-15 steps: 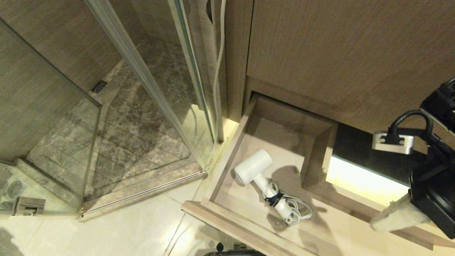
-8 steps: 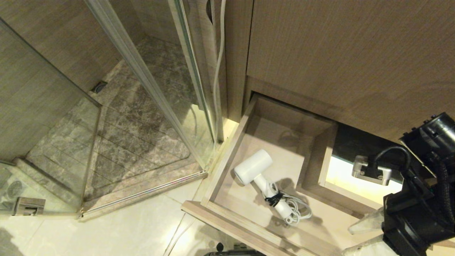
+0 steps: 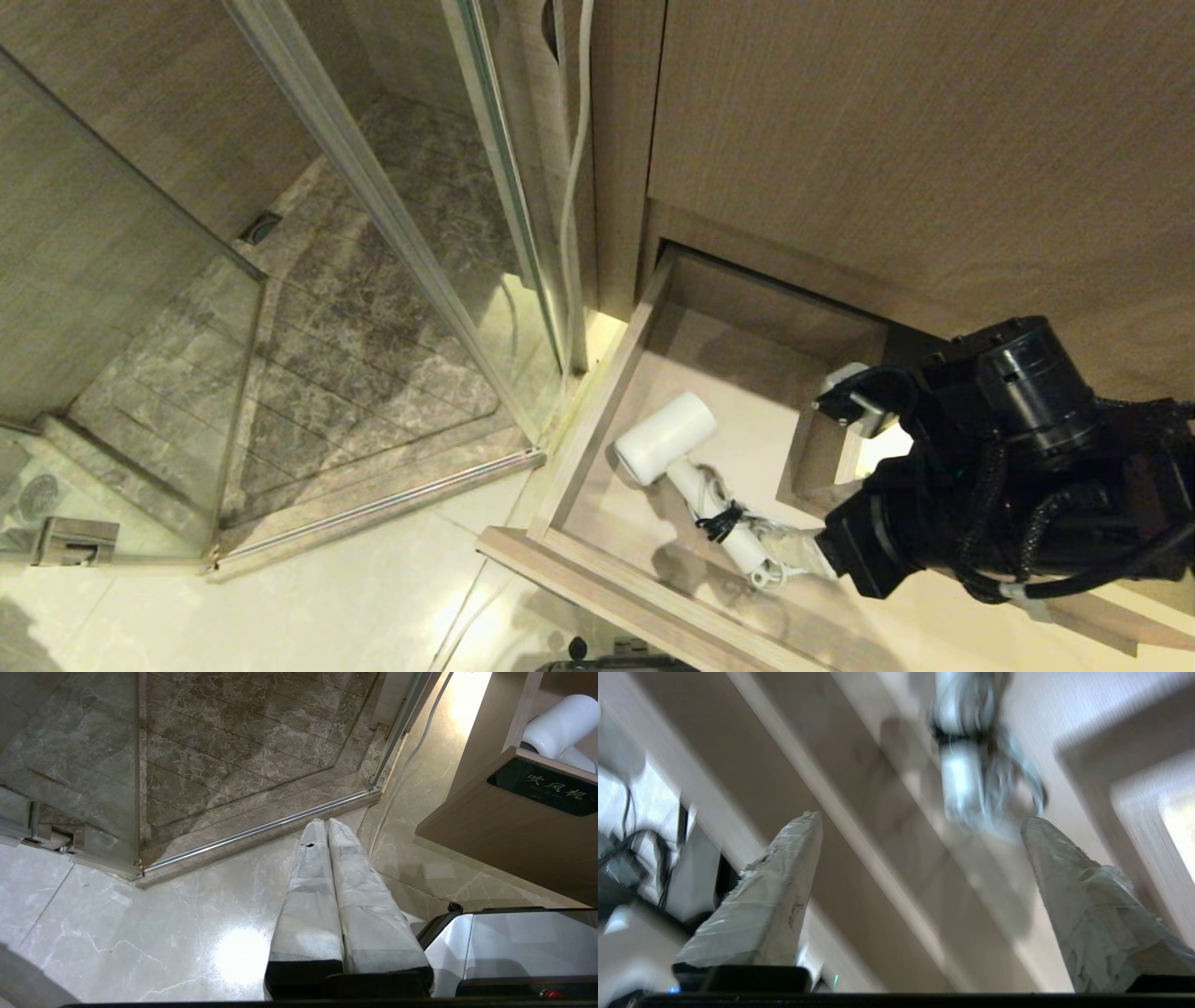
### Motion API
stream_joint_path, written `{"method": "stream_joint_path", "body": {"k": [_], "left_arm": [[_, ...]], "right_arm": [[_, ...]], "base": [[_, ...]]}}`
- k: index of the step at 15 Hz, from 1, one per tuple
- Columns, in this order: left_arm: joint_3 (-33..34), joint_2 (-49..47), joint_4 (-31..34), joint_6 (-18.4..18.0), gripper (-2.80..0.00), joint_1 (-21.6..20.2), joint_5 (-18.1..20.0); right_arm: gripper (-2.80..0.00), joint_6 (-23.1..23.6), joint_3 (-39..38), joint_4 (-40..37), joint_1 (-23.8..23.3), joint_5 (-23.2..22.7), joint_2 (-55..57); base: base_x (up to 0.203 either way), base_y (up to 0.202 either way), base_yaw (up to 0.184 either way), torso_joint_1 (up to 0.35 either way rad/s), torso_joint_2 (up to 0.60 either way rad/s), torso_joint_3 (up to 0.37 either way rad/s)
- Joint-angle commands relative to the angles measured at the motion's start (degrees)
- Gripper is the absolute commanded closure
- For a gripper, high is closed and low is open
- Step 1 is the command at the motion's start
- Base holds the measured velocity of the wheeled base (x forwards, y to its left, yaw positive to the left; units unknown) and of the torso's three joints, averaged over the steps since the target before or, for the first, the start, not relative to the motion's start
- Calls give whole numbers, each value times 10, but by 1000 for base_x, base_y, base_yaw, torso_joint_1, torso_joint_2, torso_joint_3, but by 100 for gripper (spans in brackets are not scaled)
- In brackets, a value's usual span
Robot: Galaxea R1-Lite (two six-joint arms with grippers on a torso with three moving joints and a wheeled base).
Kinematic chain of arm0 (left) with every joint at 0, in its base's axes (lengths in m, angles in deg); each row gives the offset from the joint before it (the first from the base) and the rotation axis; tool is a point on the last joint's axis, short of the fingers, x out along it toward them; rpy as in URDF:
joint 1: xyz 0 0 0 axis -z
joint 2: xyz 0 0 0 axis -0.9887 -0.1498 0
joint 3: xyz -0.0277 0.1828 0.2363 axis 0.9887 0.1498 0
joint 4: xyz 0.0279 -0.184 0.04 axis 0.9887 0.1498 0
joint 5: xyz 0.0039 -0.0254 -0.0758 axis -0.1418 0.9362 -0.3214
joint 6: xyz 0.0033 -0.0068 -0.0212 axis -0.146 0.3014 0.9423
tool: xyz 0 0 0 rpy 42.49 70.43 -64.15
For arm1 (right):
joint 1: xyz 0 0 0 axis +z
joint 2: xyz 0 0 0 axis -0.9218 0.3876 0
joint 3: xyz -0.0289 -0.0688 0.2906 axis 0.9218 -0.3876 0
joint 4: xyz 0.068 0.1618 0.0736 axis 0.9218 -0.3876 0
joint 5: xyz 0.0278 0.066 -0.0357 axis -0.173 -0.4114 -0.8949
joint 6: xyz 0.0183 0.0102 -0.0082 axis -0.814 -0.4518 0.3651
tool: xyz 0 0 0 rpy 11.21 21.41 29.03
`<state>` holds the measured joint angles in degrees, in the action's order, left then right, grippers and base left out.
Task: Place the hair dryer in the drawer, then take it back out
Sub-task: Take the hairdryer out
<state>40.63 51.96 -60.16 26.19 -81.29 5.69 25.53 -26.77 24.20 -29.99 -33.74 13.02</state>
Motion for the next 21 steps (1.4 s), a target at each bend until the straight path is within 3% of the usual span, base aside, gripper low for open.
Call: {"method": "stream_joint_path", "body": {"k": [1, 3, 6, 10, 17, 21], "left_arm": [[0, 0, 0, -1, 0, 0, 0], [0, -1, 0, 0, 0, 0, 0], [0, -1, 0, 0, 0, 0, 0], [0, -1, 0, 0, 0, 0, 0], [0, -1, 0, -1, 0, 0, 0], [0, 0, 0, 0, 0, 0, 0]], "right_arm": [[-280, 13, -16, 51, 15, -12, 41], [-280, 27, -25, 50, 16, -43, 52], [-280, 109, -24, 52, 15, -67, 78], [-280, 127, -16, 76, 15, -67, 115], [-280, 227, -10, 153, 8, -61, 179], [-280, 235, -1, 150, -9, -63, 185]], "base": [[0, 0, 0, 0, 0, 0], [0, 0, 0, 0, 0, 0], [0, 0, 0, 0, 0, 0], [0, 0, 0, 0, 0, 0], [0, 0, 0, 0, 0, 0], [0, 0, 0, 0, 0, 0]]}}
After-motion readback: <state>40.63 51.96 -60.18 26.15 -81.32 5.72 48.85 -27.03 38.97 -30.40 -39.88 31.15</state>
